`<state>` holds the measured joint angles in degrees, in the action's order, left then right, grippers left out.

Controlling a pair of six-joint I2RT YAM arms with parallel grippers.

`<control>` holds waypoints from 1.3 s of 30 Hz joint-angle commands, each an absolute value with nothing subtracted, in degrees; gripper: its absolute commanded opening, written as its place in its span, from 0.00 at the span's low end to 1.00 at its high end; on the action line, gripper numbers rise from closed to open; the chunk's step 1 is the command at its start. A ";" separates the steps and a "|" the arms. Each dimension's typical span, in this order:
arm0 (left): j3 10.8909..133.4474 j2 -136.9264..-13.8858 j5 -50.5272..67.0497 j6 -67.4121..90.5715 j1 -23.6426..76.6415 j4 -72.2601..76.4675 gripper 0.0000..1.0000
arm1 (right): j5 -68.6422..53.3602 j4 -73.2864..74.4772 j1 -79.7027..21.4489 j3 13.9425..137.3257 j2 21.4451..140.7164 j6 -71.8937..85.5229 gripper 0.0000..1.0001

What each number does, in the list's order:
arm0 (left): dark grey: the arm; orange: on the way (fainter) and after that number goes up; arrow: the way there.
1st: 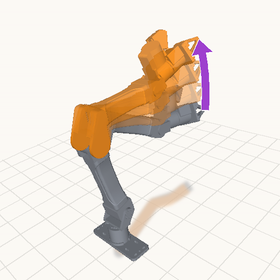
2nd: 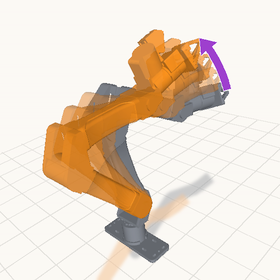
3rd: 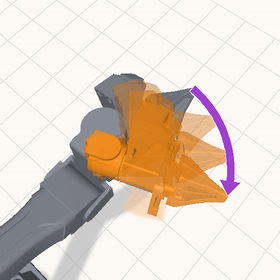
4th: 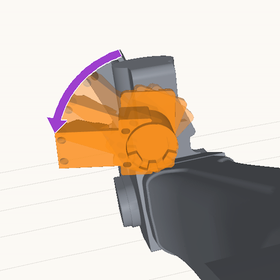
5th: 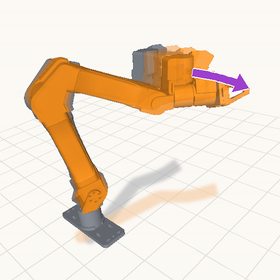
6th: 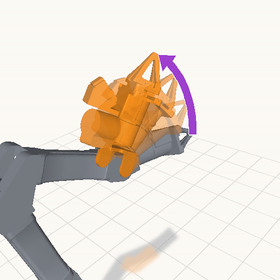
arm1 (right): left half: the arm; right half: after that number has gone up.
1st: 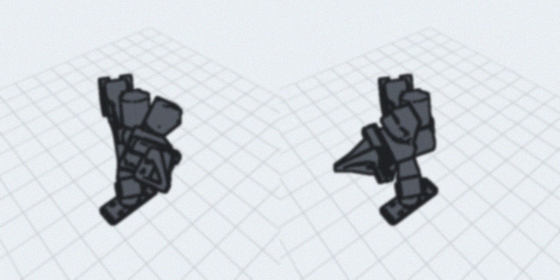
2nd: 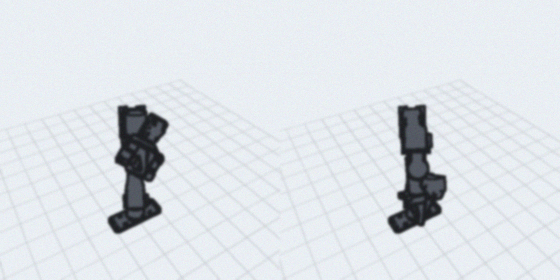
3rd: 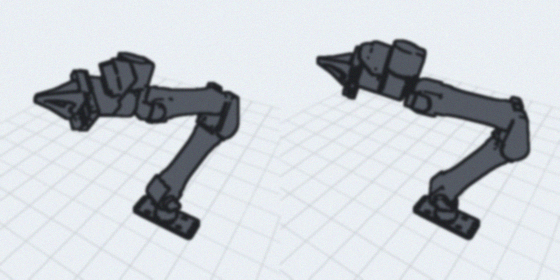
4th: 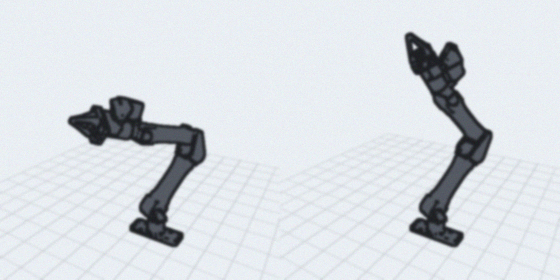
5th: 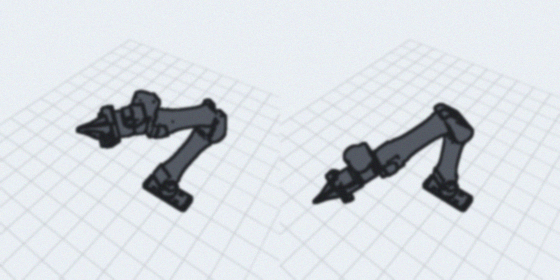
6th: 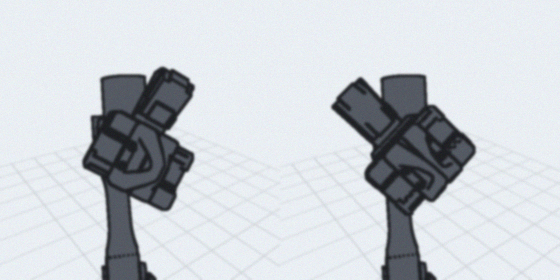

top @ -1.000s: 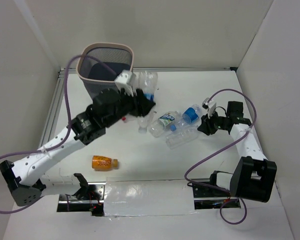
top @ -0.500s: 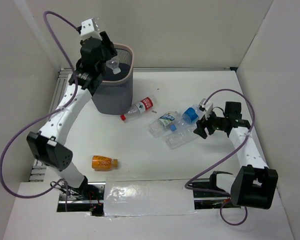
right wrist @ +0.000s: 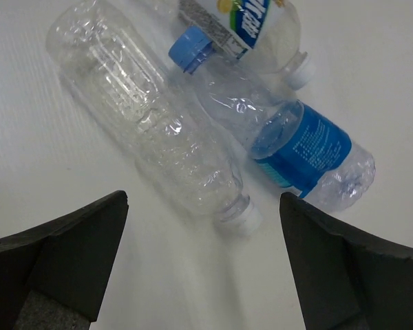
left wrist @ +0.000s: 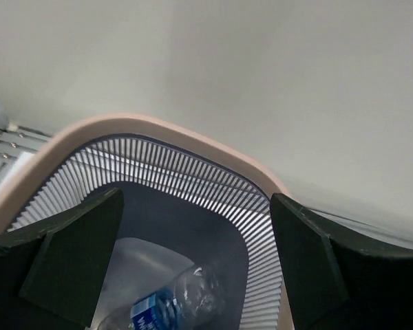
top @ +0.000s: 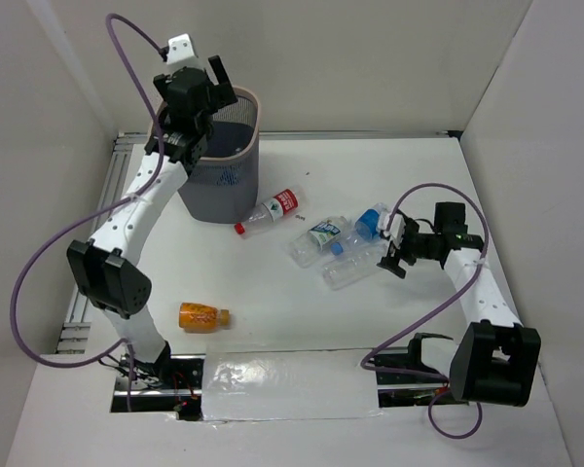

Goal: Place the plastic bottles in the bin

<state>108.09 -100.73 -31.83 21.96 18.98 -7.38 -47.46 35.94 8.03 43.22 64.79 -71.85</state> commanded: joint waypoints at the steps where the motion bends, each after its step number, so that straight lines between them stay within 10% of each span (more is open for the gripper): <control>1: 109.09 -91.16 -31.55 17.85 23.44 -6.58 1.00 | -49.23 40.34 7.03 42.01 66.96 -94.72 0.98; 20: 43.01 -36.22 -25.68 74.23 39.90 -47.90 1.00 | -37.88 36.03 -7.90 44.91 82.44 -107.40 0.92; 33: 44.12 -42.45 -24.52 76.38 39.90 -50.36 1.00 | -34.71 44.72 -12.12 44.02 83.50 -107.93 0.35; 39: 42.90 -38.07 -21.80 76.38 39.90 -51.77 1.00 | -50.07 64.15 -17.03 65.62 79.10 -101.13 0.27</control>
